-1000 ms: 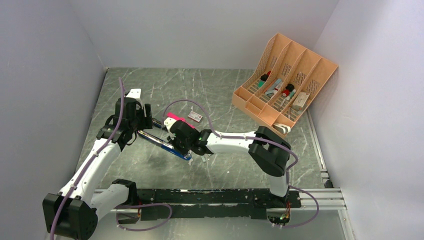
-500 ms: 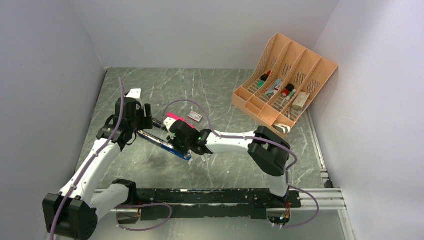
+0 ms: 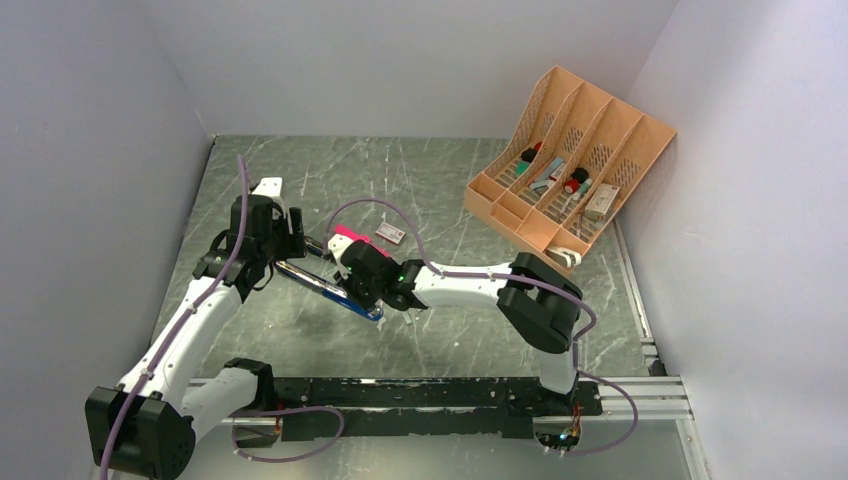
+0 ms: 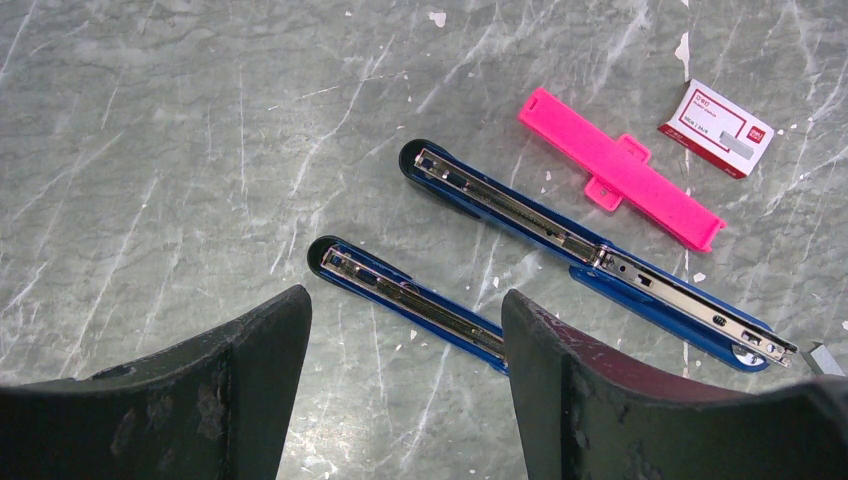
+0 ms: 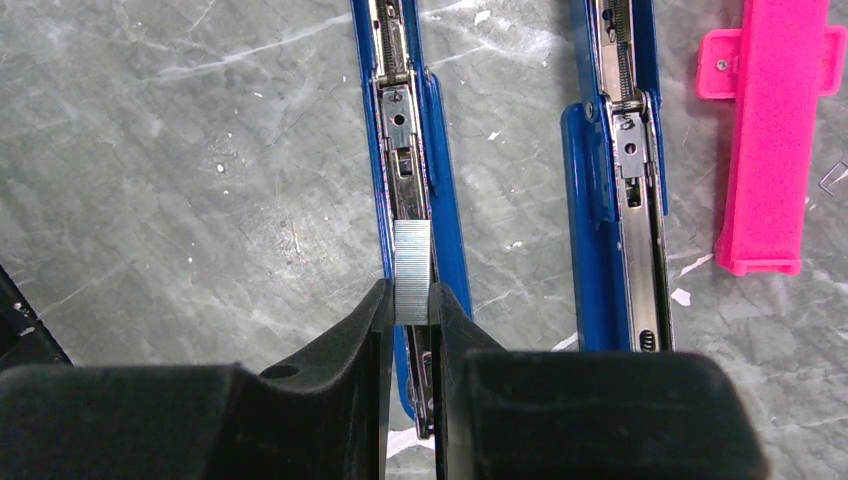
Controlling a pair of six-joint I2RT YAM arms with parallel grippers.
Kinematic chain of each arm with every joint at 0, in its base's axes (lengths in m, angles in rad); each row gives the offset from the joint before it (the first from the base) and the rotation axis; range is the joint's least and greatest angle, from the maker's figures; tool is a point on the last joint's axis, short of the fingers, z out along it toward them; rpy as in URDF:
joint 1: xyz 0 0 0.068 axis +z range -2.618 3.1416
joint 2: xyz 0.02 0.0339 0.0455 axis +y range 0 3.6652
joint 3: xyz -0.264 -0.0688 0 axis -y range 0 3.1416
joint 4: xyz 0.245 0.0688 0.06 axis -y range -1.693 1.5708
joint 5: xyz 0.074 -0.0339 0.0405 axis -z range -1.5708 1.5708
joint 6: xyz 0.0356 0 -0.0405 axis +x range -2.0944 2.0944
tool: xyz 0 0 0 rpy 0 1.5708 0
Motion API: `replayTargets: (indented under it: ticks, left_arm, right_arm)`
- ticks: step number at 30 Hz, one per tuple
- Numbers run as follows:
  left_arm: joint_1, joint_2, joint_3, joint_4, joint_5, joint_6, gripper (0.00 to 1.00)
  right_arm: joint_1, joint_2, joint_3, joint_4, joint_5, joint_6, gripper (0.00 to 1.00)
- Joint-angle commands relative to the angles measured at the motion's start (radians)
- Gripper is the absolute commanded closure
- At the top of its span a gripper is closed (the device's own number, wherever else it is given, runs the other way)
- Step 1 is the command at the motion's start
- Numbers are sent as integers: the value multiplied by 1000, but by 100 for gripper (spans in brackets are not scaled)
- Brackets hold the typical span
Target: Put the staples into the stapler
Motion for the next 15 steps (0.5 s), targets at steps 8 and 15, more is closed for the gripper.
replayTargets:
  ticks: [8,15]
  left_arm:
    - [-9,-18,-3,21,15,12,26]
    - [-9,-17,-3,19,15,12,26]
  right_arm:
    - [0,3,25,-21,17,-9,100]
    - [1,19,36,-41,10,-9,100]
